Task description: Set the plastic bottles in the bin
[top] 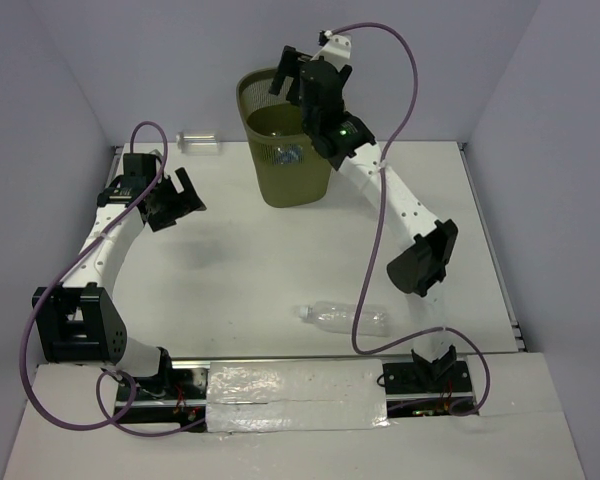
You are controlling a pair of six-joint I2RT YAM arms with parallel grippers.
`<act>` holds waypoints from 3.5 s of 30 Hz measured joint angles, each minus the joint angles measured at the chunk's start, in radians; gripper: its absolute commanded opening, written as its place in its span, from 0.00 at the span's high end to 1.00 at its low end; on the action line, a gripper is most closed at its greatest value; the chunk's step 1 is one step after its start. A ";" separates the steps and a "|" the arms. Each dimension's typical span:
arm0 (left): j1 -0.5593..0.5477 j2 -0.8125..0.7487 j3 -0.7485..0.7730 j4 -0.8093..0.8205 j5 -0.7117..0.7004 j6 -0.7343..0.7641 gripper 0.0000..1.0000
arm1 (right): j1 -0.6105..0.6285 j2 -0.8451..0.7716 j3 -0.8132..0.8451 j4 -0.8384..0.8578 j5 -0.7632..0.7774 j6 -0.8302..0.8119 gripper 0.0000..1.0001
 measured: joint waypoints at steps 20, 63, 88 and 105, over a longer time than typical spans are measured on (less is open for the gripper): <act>0.000 0.014 0.031 0.017 -0.020 -0.004 0.01 | -0.592 -0.974 -1.479 -0.080 -0.254 0.517 0.02; 0.000 0.036 0.031 0.028 -0.051 -0.005 0.01 | -0.768 -0.209 -1.293 0.317 -0.683 1.015 0.39; 0.000 0.016 0.028 0.028 -0.038 -0.030 0.01 | -0.480 -0.785 -1.158 0.127 -0.451 0.573 0.60; 0.000 -0.009 0.016 0.023 -0.038 -0.029 0.01 | -0.050 -0.066 -0.028 0.032 -0.133 0.138 0.44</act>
